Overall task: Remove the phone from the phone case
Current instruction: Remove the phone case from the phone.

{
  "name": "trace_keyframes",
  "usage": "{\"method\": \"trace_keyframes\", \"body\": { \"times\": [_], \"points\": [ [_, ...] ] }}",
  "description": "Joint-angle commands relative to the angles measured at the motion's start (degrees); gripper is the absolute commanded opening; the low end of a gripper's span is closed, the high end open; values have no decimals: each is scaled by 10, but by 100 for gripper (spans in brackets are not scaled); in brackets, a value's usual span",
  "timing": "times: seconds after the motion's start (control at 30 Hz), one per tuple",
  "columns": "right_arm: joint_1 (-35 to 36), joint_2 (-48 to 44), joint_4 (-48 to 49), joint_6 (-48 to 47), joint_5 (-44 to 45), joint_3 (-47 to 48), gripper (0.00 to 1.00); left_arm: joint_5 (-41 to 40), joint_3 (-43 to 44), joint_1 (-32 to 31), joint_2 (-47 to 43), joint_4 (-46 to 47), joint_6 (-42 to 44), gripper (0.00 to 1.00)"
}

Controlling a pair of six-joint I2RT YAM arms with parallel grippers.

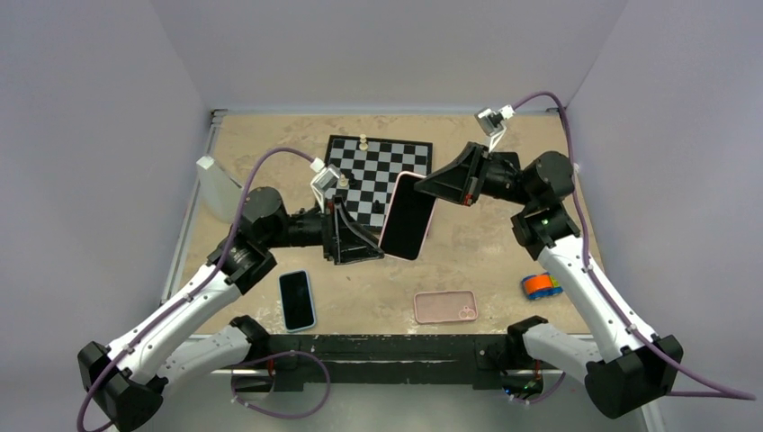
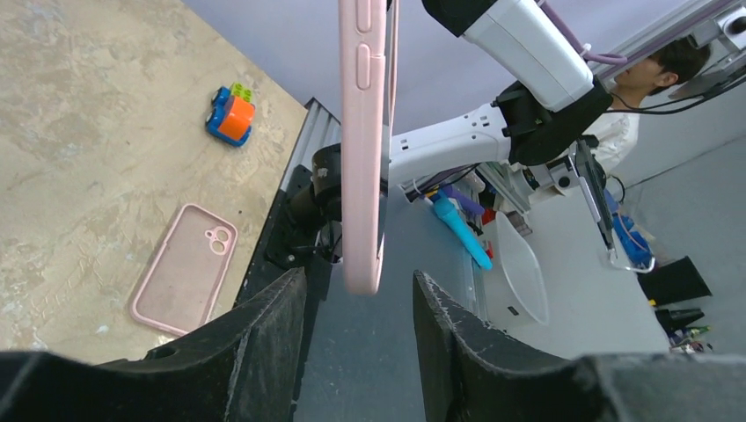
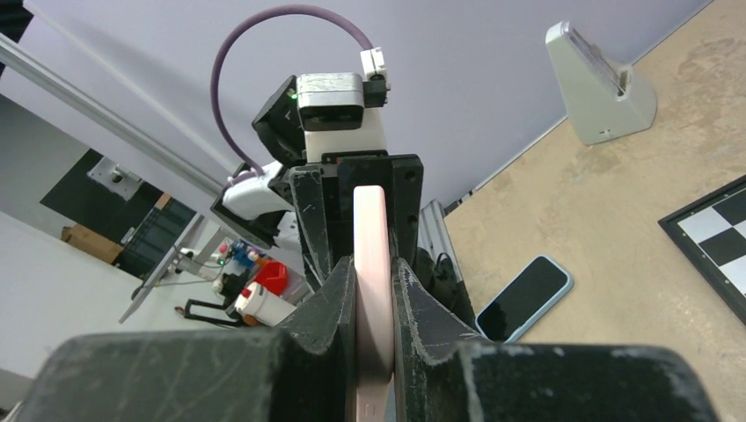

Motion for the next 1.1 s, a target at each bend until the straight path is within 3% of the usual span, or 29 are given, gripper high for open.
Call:
{"method": "trace_keyframes", "body": {
  "times": [0.0,0.23,0.43,0.6,0.8,0.9,1.07],
  "points": [
    [-3,-11,75,43,-3,-2,0,46,8,-3,11,59,3,51],
    [-3,-5,95,57,12,2,0,51,21,-22,26,73,18,33],
    [-3,0,109,67,27,5,0,67,33,-35,51,66,32,28],
    [-3,7,119,77,27,9,0,52,30,-34,39,74,42,18],
    [-3,-8,97,62,13,2,0,39,40,-32,42,75,42,21],
    [-2,-17,104,69,7,-5,0,43,43,-32,48,85,44,18],
    [-3,-27,160,146,-21,-31,0,11,43,-30,28,66,155,6]
  ]
}}
